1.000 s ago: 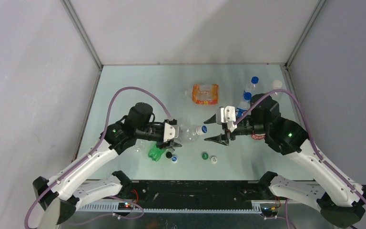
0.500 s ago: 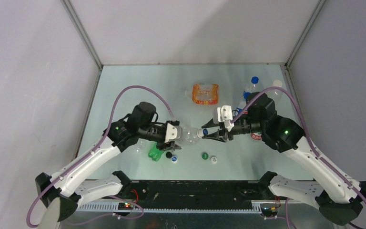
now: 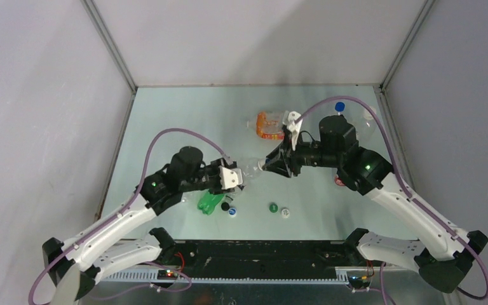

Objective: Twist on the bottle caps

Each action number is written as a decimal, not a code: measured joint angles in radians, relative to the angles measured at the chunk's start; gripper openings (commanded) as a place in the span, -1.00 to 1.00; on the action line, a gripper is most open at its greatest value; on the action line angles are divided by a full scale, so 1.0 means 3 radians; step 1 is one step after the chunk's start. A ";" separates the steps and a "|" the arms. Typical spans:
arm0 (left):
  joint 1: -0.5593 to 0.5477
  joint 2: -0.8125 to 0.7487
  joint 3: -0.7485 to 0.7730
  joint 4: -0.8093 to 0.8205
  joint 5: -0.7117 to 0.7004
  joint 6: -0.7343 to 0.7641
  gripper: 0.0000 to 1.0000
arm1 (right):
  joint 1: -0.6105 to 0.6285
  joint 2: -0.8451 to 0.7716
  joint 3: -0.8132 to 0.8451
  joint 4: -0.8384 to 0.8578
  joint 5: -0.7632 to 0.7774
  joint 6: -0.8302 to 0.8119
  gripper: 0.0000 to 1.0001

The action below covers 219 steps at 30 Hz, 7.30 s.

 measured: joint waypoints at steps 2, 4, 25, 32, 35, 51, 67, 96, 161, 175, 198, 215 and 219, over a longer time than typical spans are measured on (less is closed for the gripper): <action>-0.0128 -0.0126 -0.0206 0.0318 -0.0440 0.0009 -0.95 | 0.0005 0.0042 -0.0024 0.0088 0.0247 0.0493 -1.00; -0.0301 -0.0168 -0.0365 0.0596 -0.0959 0.0055 -0.95 | 0.0000 0.0090 -0.0046 0.0150 0.0515 0.1035 -1.00; -0.0278 -0.0099 -0.0230 0.0565 -0.1396 0.0106 -1.00 | -0.0229 -0.0207 -0.0216 0.0445 0.0537 0.0712 0.29; 0.0009 -0.0048 0.0130 0.0064 -0.0425 0.0060 -1.00 | -0.0332 -0.0422 -0.0216 0.0184 0.0048 -0.0319 0.27; 0.0028 0.0058 0.0249 -0.0112 -0.0128 0.0066 -1.00 | -0.0336 -0.0412 -0.0215 0.0080 -0.0128 -0.0570 0.24; 0.0031 0.0365 0.0432 -0.0554 0.0409 0.0122 -0.99 | -0.0340 -0.0270 -0.0170 -0.0094 -0.0819 -0.0908 0.02; 0.0033 0.0515 0.0544 -0.0627 0.0455 0.0271 -0.99 | -0.0331 -0.0086 -0.0169 -0.0006 -0.1010 -0.0774 -0.19; -0.0759 0.0474 -0.0718 0.1879 -0.2730 0.1033 -1.00 | -0.0448 0.0264 -0.0599 0.0779 0.0573 0.2625 -0.89; 0.0024 0.0533 0.0496 -0.0551 -0.0158 0.0275 -0.96 | -0.0071 0.0108 -0.0008 -0.0098 -0.0132 -0.0755 -1.00; -0.0924 0.0490 -0.0898 0.2307 -0.3243 0.0746 -0.94 | -0.0399 0.0474 -0.0102 0.0223 0.0621 0.2707 -0.98; 0.0150 0.0385 0.0215 0.0071 -0.0354 0.0332 -0.95 | -0.0352 -0.0262 -0.0221 0.0291 -0.0345 -0.0752 0.15; 0.0161 0.0669 0.0552 -0.0830 0.0465 0.0473 -0.94 | -0.0020 -0.0022 0.0009 -0.0301 -0.0423 -0.1668 -0.18; 0.0164 0.0669 0.0557 -0.0837 0.0492 0.0473 -0.94 | 0.0009 0.0031 0.0043 -0.0370 -0.0469 -0.1689 -0.30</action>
